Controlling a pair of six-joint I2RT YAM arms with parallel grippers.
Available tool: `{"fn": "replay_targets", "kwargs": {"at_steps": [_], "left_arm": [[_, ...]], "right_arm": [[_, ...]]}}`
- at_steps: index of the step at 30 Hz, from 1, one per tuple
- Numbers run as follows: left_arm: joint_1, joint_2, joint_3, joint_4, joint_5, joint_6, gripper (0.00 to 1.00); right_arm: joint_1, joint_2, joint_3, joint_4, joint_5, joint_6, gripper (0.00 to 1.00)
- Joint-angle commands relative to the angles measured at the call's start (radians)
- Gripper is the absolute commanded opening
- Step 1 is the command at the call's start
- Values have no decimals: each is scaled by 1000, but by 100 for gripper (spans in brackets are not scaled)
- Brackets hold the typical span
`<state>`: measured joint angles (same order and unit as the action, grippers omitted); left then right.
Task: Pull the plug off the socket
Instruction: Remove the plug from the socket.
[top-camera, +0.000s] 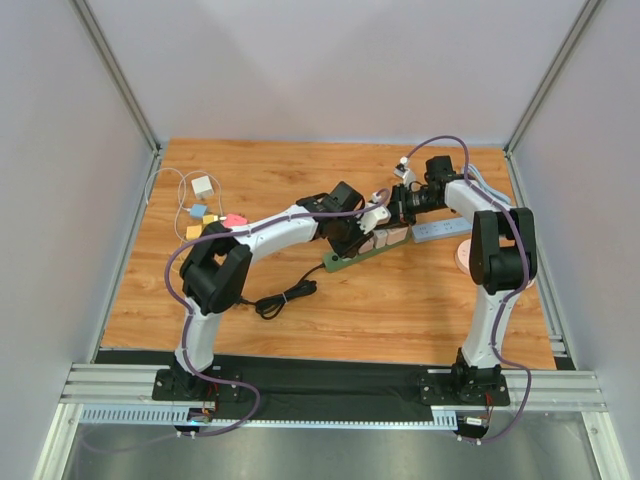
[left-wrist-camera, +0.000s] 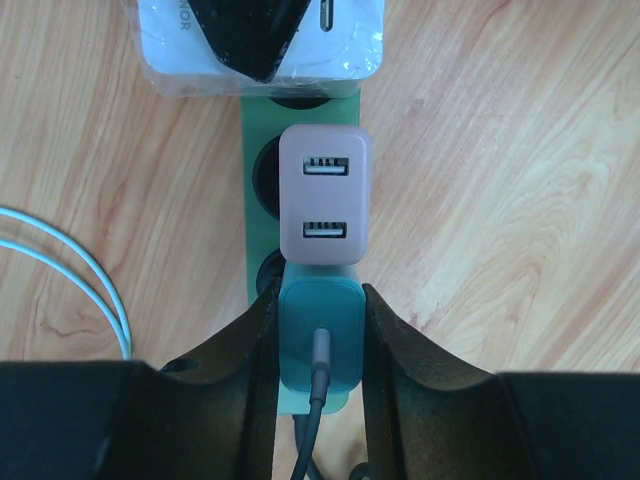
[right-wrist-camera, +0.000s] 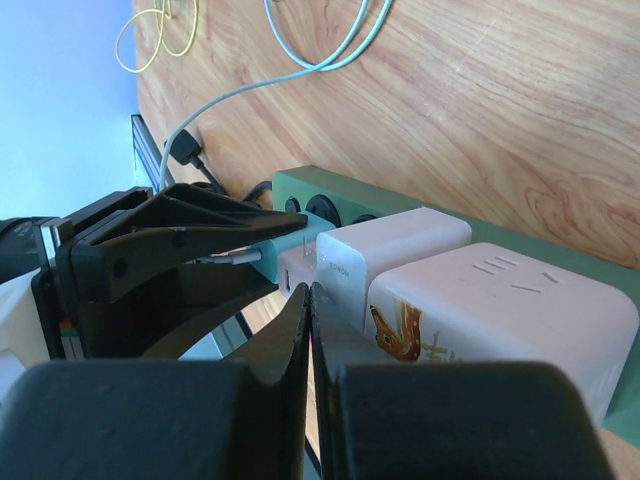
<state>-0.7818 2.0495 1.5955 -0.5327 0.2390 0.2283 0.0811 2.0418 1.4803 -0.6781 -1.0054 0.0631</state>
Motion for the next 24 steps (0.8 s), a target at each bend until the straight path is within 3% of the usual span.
{"fn": "replay_targets", "kwargs": {"at_steps": [1,7,12,14,17,21,24], "left_arm": [[-25,-94,7,5,-21,-81,0],[-24,-88,78,-58,-15,-122,0],[-5,-66,150,-118,283,-170,0],[6,-58,169,-122,299,-191,0],[0,-84,133,-99,160,-169,0],[-48,-141,41,-14,-178,-81,0],[-83,-181,-29,42,-278,-34,0]], "right_arm": [[-1,18,-17,-8,243,-25,2],[-1,54,-23,-14,324,-32,1],[-3,61,-29,-12,338,-40,1],[-3,60,-28,-15,338,-42,0],[-3,58,-26,-14,343,-42,0],[-3,57,-34,-11,356,-42,0],[-3,57,-37,-14,346,-43,0]]}}
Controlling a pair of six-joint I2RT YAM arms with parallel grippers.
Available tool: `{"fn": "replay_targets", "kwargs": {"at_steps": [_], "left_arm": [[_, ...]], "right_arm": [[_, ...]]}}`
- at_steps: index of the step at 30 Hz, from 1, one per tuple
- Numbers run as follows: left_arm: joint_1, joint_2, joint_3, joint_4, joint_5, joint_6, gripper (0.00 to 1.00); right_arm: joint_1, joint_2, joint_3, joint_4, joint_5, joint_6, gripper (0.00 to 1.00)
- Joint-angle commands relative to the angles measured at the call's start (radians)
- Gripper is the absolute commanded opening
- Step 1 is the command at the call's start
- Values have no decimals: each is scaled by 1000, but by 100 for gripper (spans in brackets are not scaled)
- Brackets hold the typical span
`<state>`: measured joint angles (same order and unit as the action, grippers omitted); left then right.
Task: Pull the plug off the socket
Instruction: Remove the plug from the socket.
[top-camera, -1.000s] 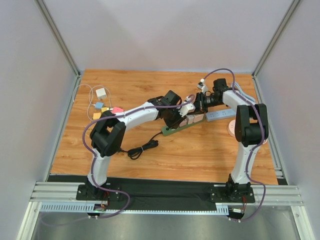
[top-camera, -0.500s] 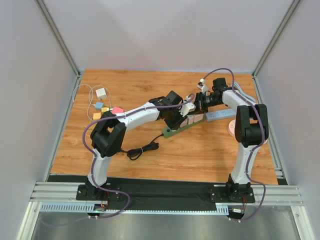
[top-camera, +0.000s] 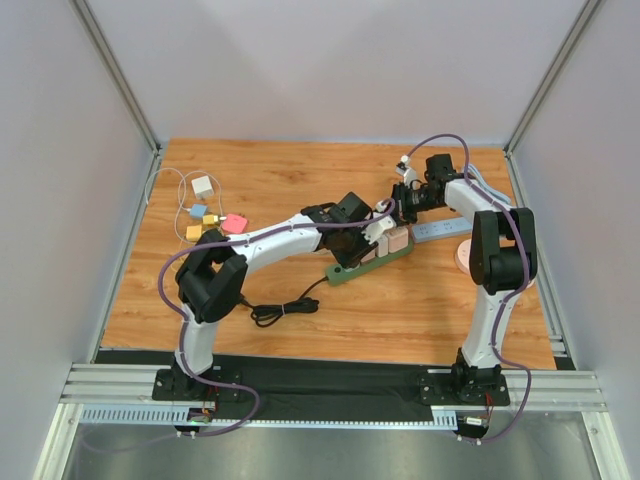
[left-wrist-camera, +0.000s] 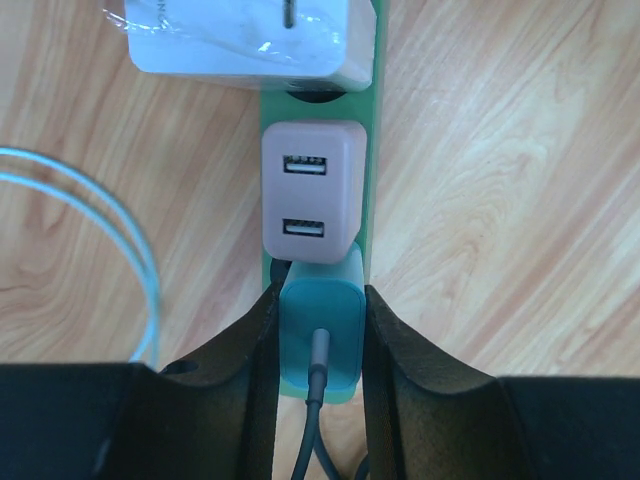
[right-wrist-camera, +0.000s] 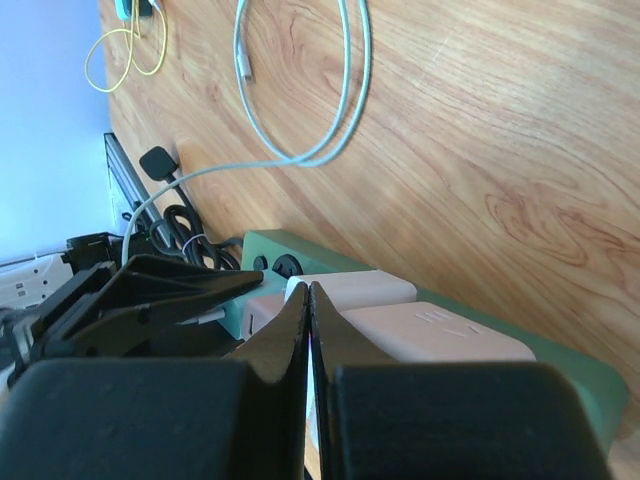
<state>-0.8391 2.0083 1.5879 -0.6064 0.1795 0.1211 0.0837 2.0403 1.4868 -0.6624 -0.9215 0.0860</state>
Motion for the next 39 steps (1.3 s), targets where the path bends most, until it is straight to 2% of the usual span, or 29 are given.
{"fn": "replay_targets", "kwargs": {"at_steps": [1,4,8,12,16,21,22,23,24,25,27,28,30,31,32,35,39], "left_arm": [[-41,-144,-49,126,-236,92,0],[-69,-149,-81,148,-297,123,0],[-80,-129,-91,142,-288,141,0],[-133,-102,-108,174,-419,225,0],[-137,-82,-74,143,-368,201,0],[-135,-75,-55,114,-212,180,0],[-137,-77,-68,122,-203,183,0],[-137,-79,-72,126,-189,186,0],[-137,-80,-77,131,-189,189,0],[-137,-80,-81,131,-189,195,0],[-135,-85,-89,131,-186,204,0],[-137,-86,-95,134,-186,209,0],[-137,-97,-109,143,-186,210,0],[-137,-103,-117,149,-167,210,0],[-135,-106,-123,157,-163,213,0],[-135,-120,-137,162,-152,219,0],[-137,-135,-155,162,-143,227,0]], "right_arm": [[-6,57,-45,-39,256,-77,0],[-7,41,-59,-77,211,-121,1],[-6,-3,-97,-129,132,-242,3],[-6,-61,-148,-118,150,-267,6],[-6,-117,-181,-132,99,-351,9],[-7,-268,-160,-186,26,-546,30],[-6,-287,-154,-207,33,-608,33],[-6,-317,-143,-223,35,-661,42],[-4,-327,-140,-262,36,-708,46],[-5,-337,-135,-282,39,-820,54],[-6,-342,-128,-365,32,-969,59],[-6,-354,-140,-370,39,-1096,67],[-6,-370,-172,-391,35,-1237,73],[-7,-383,-181,-397,23,-1303,79],[-6,-388,-189,-401,18,-1430,81],[-6,-376,-180,-445,15,-1657,85],[-6,-289,-102,-567,20,-1871,88]]}}
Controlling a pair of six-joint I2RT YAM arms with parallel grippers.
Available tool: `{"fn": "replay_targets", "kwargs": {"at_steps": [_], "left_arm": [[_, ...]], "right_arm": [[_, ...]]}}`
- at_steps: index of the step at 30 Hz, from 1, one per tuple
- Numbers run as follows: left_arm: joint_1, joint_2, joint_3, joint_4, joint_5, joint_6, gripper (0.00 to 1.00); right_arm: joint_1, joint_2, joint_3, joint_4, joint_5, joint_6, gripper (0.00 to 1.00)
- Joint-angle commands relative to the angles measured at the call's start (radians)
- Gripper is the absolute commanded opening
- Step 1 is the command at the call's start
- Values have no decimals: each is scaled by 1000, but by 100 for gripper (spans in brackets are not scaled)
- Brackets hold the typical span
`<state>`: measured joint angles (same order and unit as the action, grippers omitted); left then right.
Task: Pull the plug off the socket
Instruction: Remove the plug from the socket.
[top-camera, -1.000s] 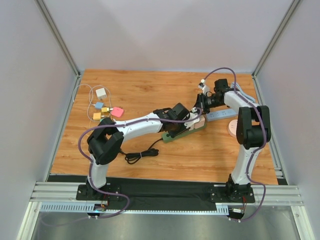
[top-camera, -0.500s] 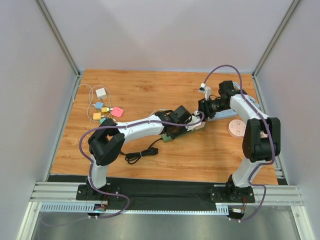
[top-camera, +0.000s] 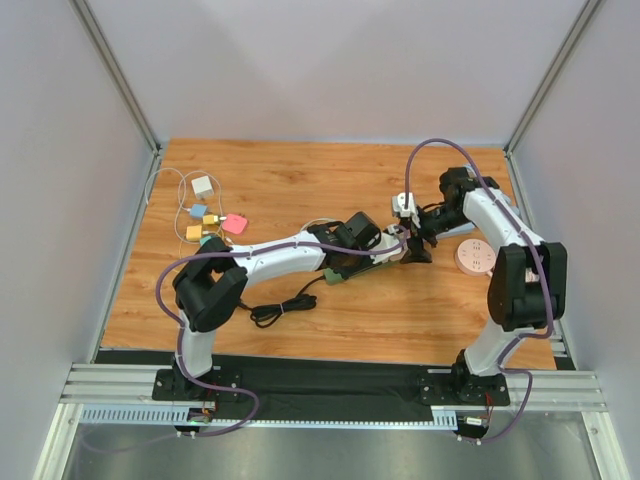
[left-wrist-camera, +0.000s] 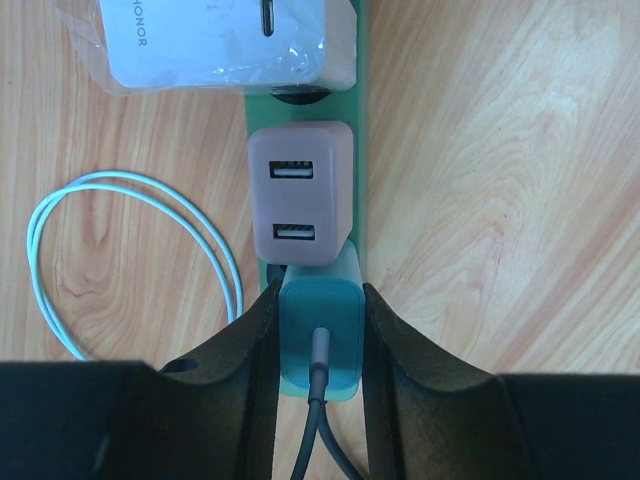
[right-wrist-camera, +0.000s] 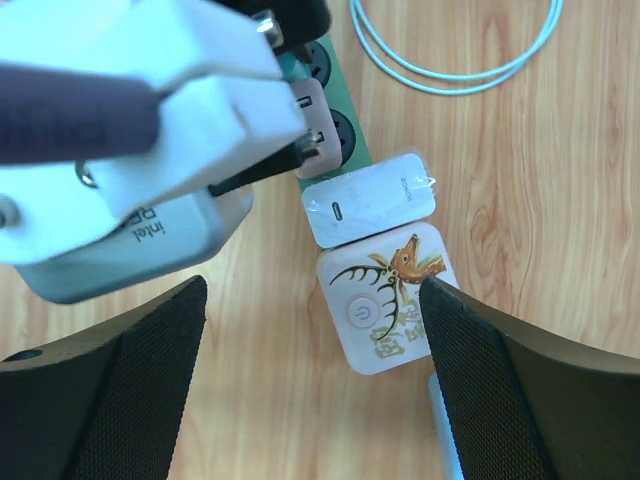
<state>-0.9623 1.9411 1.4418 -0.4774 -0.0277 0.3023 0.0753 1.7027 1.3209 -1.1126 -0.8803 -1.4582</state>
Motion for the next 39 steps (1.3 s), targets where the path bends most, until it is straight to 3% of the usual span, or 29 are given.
{"fn": "replay_targets", "kwargs": {"at_steps": [1,11,17,20,21,23,26,31,33,36,37,39], "left_arm": [[-13,-71,-11,33,63,49,0],[-13,-83,-26,51,86,40,0],[-12,-140,-79,138,87,-11,0],[-12,-180,-113,221,72,-61,0],[-12,-188,-138,242,63,-75,0],[-12,-203,-164,293,29,-107,0],[-13,-186,-161,293,-63,-118,0],[-29,-149,-138,257,-182,6,0],[-29,-146,-130,238,-134,27,0],[-15,-151,-72,156,134,9,0],[-9,-146,-49,108,282,-15,0],[10,-145,-12,89,406,-73,0]], "right_arm": [[3,66,104,-134,-31,-341,88],[35,164,129,-32,43,-252,89],[46,183,75,78,109,-173,81],[47,169,29,124,142,-133,63],[46,158,17,167,148,-117,47],[46,135,-32,230,165,-90,36],[49,115,-89,305,198,-21,28],[53,106,-115,364,244,79,15],[58,81,-158,407,251,82,14],[75,60,-204,462,317,73,13],[77,58,-207,465,320,68,13],[77,60,-212,468,323,68,12]]}}
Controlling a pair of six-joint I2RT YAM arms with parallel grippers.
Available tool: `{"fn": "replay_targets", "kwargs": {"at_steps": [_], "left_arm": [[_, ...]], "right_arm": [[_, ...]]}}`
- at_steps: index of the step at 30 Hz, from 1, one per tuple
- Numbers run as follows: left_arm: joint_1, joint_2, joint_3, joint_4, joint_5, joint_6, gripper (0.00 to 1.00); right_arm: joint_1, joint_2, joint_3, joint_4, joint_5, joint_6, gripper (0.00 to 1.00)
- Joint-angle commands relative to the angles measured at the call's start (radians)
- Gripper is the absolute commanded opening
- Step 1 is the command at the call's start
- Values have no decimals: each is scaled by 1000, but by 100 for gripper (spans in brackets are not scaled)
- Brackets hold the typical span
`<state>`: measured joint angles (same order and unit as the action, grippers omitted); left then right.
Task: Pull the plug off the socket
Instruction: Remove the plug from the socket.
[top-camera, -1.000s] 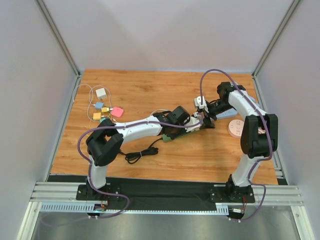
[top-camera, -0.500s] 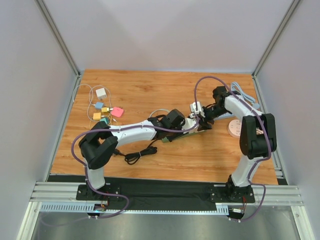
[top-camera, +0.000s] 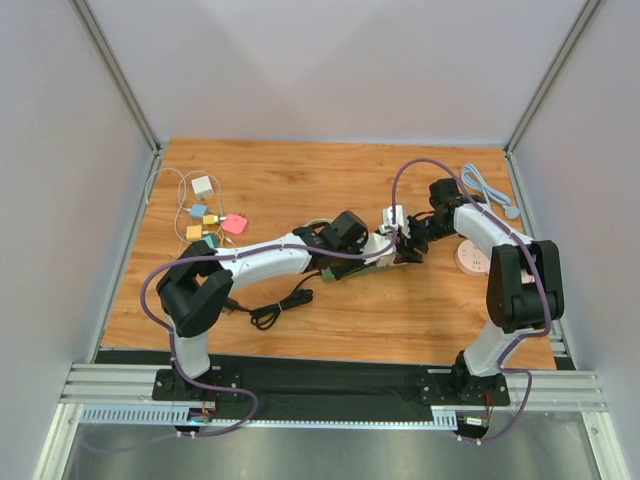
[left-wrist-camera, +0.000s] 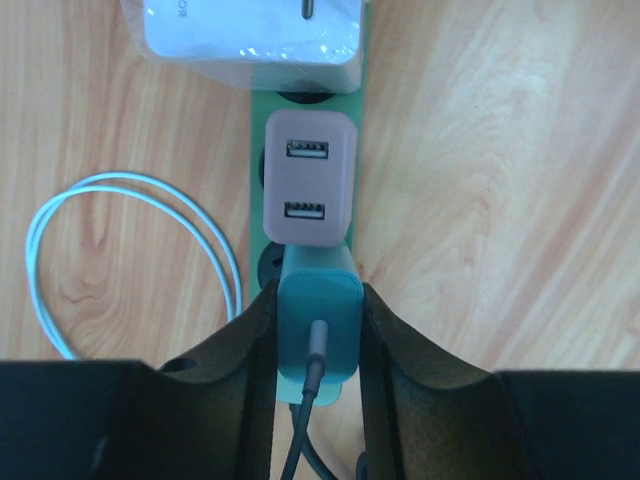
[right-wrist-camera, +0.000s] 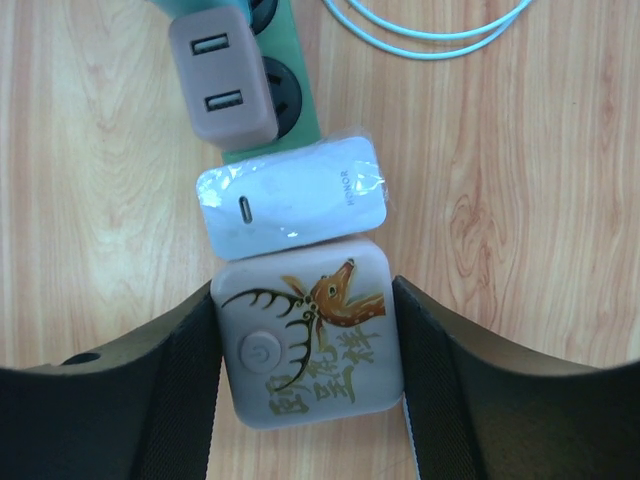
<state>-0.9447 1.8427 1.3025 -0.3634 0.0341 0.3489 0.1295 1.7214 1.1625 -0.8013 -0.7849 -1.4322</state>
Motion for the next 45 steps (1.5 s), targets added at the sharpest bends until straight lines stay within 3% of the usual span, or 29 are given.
{"fn": "replay_targets", "kwargs": {"at_steps": [1,4,6,10,16,18,25,32,36,40,45], "left_arm": [[-5,-51,126,-3,407,-142,0],[9,-94,72,87,412,-205,0],[6,-120,28,109,360,-154,0],[-38,-142,-69,178,62,45,0],[-100,-92,-75,146,-126,137,0],[-101,-80,-36,101,-106,122,0],[-78,-63,89,-77,208,26,0],[-13,-137,67,-36,345,-48,0],[-12,-166,21,15,265,-31,0],[-74,-215,-60,133,1,73,0],[-111,-234,-153,257,-140,156,0]], "right_arm": [[21,41,-53,152,228,39,12],[22,41,-53,154,233,41,11],[22,44,-52,152,233,53,11],[21,56,-11,143,237,95,11],[22,69,6,140,265,127,9],[22,75,6,142,266,133,9],[45,92,16,136,285,148,9],[59,104,12,149,308,164,8],[61,107,17,162,308,194,7],[64,116,26,172,325,226,6],[64,135,46,169,323,251,5]]}}
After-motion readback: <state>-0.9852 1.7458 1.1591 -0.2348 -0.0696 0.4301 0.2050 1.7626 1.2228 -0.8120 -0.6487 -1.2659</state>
